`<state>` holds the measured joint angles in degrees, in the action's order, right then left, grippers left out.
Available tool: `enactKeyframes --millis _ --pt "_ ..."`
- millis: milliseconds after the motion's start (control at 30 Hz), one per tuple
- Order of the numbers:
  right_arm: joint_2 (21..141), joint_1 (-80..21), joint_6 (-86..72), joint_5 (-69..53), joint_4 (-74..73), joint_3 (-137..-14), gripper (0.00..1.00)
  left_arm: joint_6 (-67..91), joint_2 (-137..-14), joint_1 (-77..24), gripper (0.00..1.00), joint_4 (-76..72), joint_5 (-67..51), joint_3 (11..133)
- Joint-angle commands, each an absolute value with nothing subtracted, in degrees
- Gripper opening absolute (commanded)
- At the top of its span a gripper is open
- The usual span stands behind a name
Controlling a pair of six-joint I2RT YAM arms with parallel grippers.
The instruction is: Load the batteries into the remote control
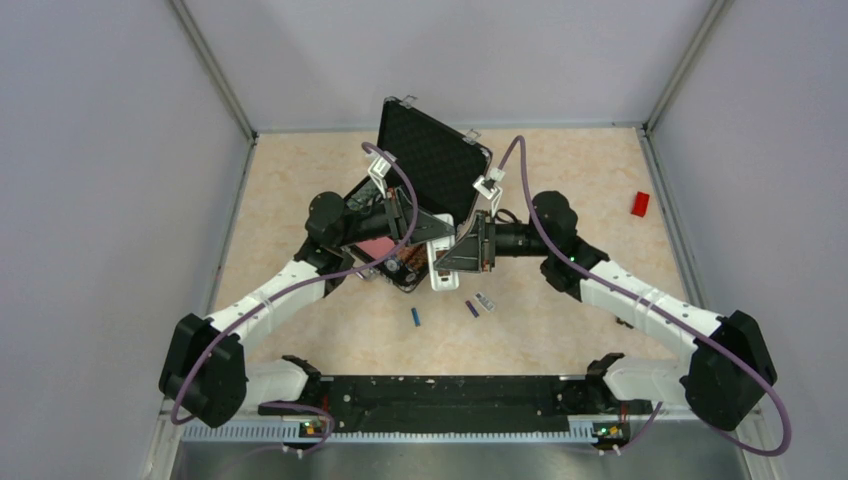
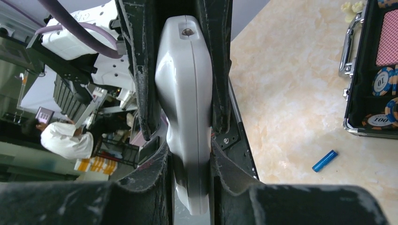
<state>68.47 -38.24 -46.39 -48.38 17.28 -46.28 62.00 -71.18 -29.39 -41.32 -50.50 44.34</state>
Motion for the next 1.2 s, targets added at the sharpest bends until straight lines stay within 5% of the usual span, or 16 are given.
enactKeyframes --millis 0,67,200,333,500,800,1167 --pt "69.1 -38.0 -47.4 -47.4 20.2 -47.4 0.0 60.5 -71.0 -29.9 0.12 -43.5 -51.3 44.4" --pt "69.0 -37.5 -47.2 -46.7 18.7 -47.4 0.03 59.9 -70.9 -29.9 0.0 -42.8 -50.9 44.4" --pt "67.3 -36.9 -44.7 -43.6 14.1 -47.7 0.42 54.3 -69.1 -29.4 0.0 -36.5 -46.2 43.8" --pt "63.7 -36.5 -38.7 -36.5 4.4 -48.6 0.61 45.5 -64.3 -27.9 0.0 -23.7 -32.3 42.2" --pt "63.1 -36.5 -33.3 -27.8 -7.3 -48.5 0.61 39.9 -57.5 -25.7 0.0 -7.4 -8.6 40.7" --pt "76.4 -46.5 -31.0 -7.2 -15.0 -53.5 0.43 37.1 -49.3 -25.5 0.0 16.0 25.5 45.5" --pt "103.4 -62.7 -35.2 11.3 -29.3 -76.9 0.5 44.4 -41.2 -25.5 0.0 31.7 44.0 46.6"
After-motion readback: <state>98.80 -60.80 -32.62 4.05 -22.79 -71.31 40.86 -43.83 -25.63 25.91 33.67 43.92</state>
